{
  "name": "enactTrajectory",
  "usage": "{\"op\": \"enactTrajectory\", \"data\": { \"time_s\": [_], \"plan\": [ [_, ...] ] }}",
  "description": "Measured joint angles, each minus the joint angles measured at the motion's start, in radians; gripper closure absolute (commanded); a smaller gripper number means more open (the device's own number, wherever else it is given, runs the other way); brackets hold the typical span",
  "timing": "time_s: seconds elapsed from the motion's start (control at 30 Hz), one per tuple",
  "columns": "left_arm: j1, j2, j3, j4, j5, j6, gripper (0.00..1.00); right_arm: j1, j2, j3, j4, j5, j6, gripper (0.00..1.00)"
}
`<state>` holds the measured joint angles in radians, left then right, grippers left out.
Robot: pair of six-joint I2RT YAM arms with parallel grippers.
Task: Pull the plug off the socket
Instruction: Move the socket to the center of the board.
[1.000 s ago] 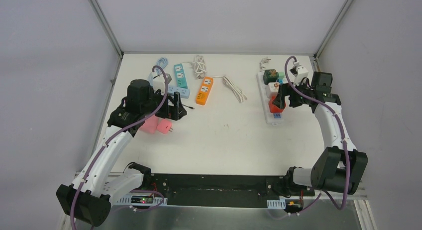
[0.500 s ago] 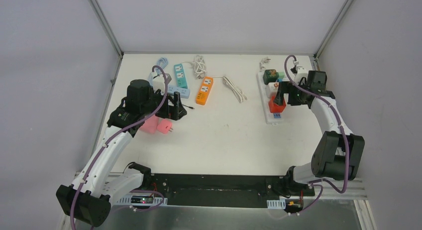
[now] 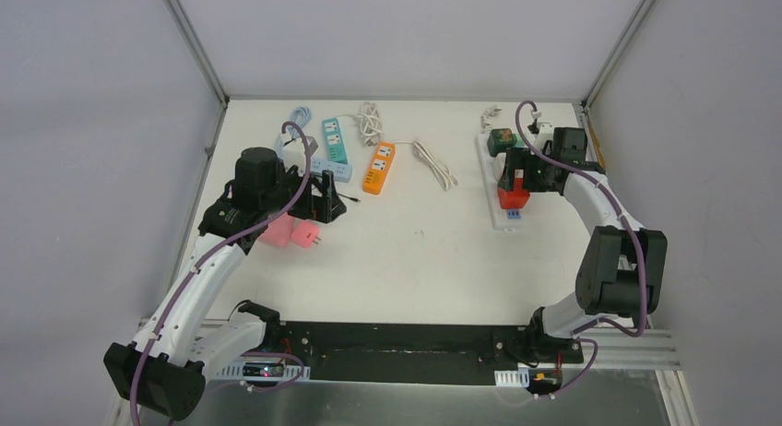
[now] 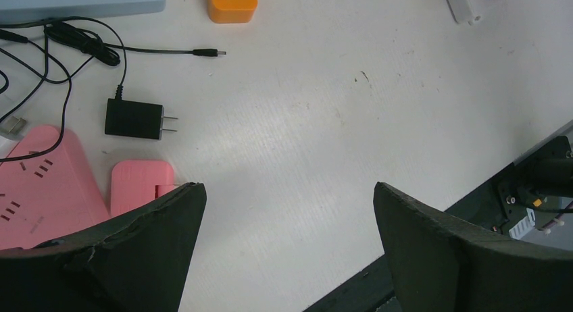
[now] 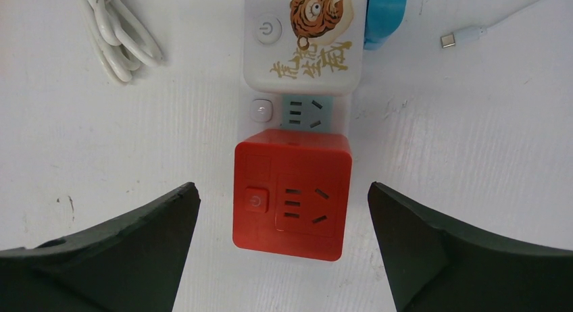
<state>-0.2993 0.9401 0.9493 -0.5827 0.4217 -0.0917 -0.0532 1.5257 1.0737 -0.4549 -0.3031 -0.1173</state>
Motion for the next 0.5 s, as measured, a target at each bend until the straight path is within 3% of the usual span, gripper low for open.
{"op": "enactTrajectory", "data": {
  "time_s": [0.5],
  "plan": [
    [0.0, 0.0, 0.0, 0.0, 0.0, 0.0, 0.01, 0.008, 0.026, 0.002, 0.01, 0.038, 0.026, 0.0]
  ]
}}
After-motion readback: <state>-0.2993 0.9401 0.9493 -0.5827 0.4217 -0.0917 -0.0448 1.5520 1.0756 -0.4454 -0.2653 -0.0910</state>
